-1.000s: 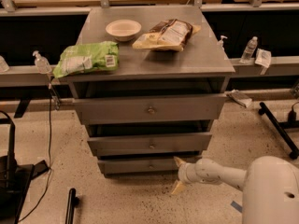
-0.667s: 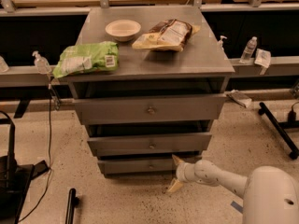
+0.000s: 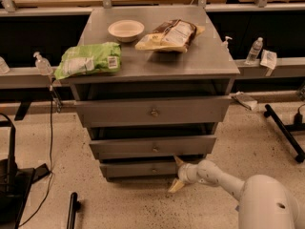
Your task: Open bottom drawer
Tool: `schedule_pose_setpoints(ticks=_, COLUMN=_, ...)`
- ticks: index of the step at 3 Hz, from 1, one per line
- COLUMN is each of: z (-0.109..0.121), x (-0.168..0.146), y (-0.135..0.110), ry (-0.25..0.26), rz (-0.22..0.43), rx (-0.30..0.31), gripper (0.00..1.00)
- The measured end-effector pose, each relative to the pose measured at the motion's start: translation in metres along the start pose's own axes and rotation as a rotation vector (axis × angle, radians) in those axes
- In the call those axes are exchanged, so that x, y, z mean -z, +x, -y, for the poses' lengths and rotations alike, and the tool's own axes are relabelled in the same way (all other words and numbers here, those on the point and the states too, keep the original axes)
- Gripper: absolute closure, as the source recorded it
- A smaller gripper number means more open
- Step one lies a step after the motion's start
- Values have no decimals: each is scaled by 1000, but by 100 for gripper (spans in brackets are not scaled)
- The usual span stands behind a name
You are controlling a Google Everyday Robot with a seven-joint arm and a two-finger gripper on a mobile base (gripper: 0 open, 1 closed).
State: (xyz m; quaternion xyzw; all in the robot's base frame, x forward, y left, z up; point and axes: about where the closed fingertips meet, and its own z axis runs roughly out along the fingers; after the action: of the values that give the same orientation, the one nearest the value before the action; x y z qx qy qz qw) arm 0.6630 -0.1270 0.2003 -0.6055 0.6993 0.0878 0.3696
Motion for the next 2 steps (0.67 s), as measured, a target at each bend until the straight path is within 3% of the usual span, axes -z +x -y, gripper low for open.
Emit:
schedule_pose_setpoints(ticks=1, z=12, x=-13, y=6, ry=-6, rz=6, rx=-14, gripper=15)
schedule_pose_setpoints(ticks=2, z=18, x=-23, y=8, ry=-18, rz=6, rx=-22, gripper=38)
